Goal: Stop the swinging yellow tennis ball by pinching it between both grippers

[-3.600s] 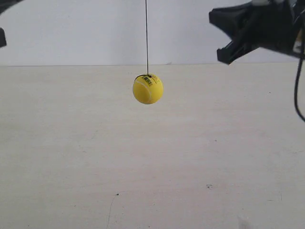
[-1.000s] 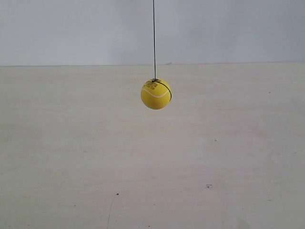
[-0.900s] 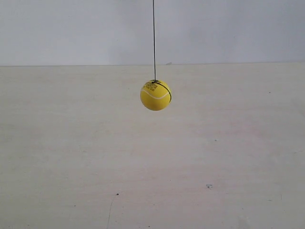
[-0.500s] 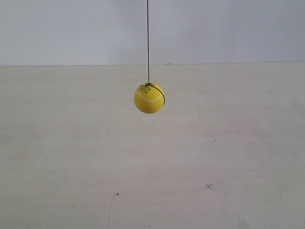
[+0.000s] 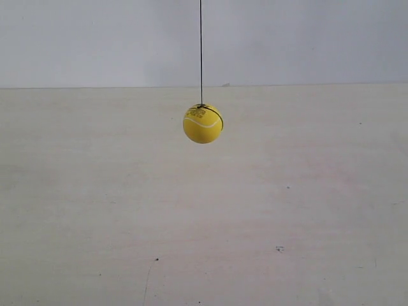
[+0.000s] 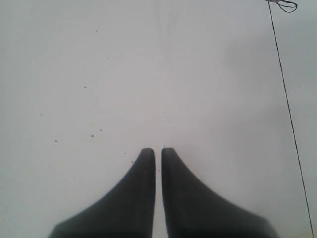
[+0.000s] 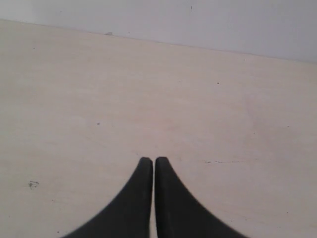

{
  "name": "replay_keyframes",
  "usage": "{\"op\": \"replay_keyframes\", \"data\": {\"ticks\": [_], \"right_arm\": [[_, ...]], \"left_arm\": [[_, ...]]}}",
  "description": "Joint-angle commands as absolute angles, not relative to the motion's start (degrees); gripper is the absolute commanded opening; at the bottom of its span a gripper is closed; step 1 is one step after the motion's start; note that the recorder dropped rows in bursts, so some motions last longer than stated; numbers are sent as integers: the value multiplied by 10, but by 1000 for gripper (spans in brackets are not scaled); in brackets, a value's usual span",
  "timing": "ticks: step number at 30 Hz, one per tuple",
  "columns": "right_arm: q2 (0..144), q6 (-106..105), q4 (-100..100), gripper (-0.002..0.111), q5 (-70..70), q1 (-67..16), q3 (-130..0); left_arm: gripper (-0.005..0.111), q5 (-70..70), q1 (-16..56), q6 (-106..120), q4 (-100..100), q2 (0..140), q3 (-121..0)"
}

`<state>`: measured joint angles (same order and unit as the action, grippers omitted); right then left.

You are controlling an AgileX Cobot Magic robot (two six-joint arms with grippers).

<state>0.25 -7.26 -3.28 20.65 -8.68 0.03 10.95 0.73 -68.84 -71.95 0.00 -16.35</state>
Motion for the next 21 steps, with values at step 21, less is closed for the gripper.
{"op": "replay_keyframes", "data": {"ticks": [21], "right_arm": [[0, -74, -28, 0, 208, -85, 0]], "left_arm": [[5, 63, 72, -477, -491, 0, -111]]}}
